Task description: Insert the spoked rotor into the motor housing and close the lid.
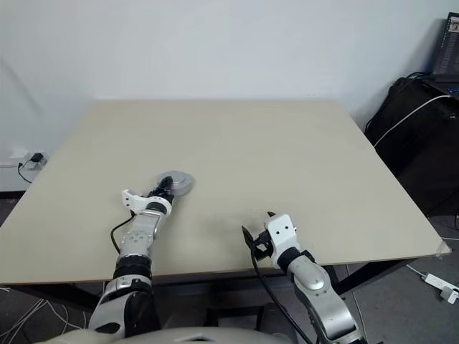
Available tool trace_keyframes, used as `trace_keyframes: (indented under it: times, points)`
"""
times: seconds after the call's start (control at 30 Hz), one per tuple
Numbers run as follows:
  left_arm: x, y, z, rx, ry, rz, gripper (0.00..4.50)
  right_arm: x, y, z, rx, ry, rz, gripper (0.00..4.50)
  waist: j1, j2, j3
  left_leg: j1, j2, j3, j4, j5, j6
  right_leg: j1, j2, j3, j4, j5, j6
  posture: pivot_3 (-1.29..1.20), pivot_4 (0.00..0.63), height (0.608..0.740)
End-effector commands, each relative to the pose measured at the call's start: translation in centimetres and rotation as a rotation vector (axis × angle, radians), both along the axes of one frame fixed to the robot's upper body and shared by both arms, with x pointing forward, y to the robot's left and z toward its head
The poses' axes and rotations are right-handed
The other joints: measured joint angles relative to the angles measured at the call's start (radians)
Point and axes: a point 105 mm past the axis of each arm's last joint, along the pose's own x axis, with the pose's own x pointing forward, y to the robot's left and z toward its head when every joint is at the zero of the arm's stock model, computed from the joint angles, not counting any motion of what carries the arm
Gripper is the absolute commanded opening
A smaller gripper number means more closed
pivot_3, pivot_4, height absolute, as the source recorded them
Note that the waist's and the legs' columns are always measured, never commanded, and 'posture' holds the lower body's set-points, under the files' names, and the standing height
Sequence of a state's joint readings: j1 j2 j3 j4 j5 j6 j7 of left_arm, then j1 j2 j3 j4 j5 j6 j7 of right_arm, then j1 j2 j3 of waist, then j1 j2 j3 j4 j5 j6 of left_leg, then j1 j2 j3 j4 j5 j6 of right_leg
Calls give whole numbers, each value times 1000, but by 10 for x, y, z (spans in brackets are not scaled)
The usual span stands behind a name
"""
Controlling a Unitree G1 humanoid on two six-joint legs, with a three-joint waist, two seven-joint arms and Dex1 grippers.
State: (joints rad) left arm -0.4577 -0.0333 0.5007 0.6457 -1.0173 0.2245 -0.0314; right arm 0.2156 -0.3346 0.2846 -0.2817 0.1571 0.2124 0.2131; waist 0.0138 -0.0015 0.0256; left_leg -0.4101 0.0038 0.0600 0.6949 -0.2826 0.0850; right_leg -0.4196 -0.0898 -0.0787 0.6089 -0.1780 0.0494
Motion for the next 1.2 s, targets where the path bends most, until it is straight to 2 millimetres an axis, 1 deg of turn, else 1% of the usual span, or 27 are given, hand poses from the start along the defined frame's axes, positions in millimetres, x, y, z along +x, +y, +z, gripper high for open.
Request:
trace_keyframes:
  times: [0.03,0.13,0.2,0.27,0.37,0.43,0.57,0.63,0.67,0.8,0.87,0.97,1.0,1.1,1.17,1.2]
  points:
    - [17,-1,19,70,-44,-20,2114,4,-3,8,-7,-31,-11,4500,2,0,0,1,0,0,0,0,0,1,0,0,0,0,0,0,0,740]
    - [16,-5,13,87,-19,-41,2114,5,-4,7,-5,-18,-19,4500,4,0,0,6,0,0,0,0,0,6,-1,-1,0,-1,1,0,0,740]
    - [13,-6,10,95,-8,-52,2838,5,-4,6,-6,-15,-23,4500,3,0,0,8,1,0,0,-3,-5,8,-1,-1,0,-1,1,0,0,740]
    - [6,-6,7,97,1,-55,3411,5,-4,5,-8,-10,-30,4500,3,0,0,9,1,0,0,-3,-5,7,-1,-1,0,0,1,0,0,740]
    - [-6,-6,0,117,23,-70,4468,4,-4,4,0,1,-40,4500,0,1,-1,10,1,0,0,-4,-5,7,-2,-1,0,0,1,0,0,740]
    - [-20,-5,-5,127,46,-74,4468,3,-1,1,12,27,-32,4500,-3,2,-2,10,1,1,-1,-4,-5,7,-3,-1,0,0,0,0,0,740]
    - [-44,-1,-6,147,63,-94,4468,1,1,-1,39,55,-25,4500,-7,3,-3,12,1,2,-1,-6,-4,6,-3,0,0,1,-4,0,0,740]
    - [-57,0,-6,182,66,-131,4468,1,2,-1,52,62,-24,4500,-10,4,-4,14,2,2,-2,-7,-5,5,-3,0,0,-1,-3,0,0,740]
    - [-62,-2,-4,216,56,-173,4468,1,2,-1,60,63,-24,4500,-12,5,-5,14,2,2,-2,-8,-5,5,-3,0,0,-2,-1,0,0,740]
    - [-79,-19,12,435,-37,-349,4468,4,1,1,120,56,-55,4500,-16,7,-5,15,3,3,-3,-8,-5,5,-4,0,0,-2,-2,0,0,740]
    - [-86,-28,19,619,-95,-422,4468,7,-2,5,134,16,-93,4500,-15,9,-5,15,3,3,-3,-8,-6,5,-4,-1,0,-2,-2,0,0,740]
    - [-92,-35,30,906,-178,-419,4468,8,-7,8,127,-30,-129,4500,-10,10,-5,15,2,3,-4,-8,-6,4,-6,0,0,-2,-2,0,0,740]
    - [-95,-39,32,978,-208,-427,4468,8,-9,9,113,-55,-144,4500,-10,11,-5,15,2,3,-4,-8,-6,4,-8,0,0,-2,-2,0,0,740]
    - [-102,-49,36,1108,-263,-407,4468,5,-16,15,110,-143,-188,4500,-7,13,-7,15,3,5,-8,-8,-6,1,-9,3,0,-2,-2,0,0,740]
    - [-107,-55,40,1174,-304,-384,4468,1,-20,14,126,-165,-218,4500,-4,13,-7,14,3,7,-12,-8,-7,-3,-8,6,0,-3,-3,0,0,740]
    - [-109,-59,41,1239,-338,-384,4468,-1,-23,13,135,-172,-240,4500,-3,14,-7,13,3,8,-12,-8,-7,-5,-8,6,0,-4,-4,0,0,740]
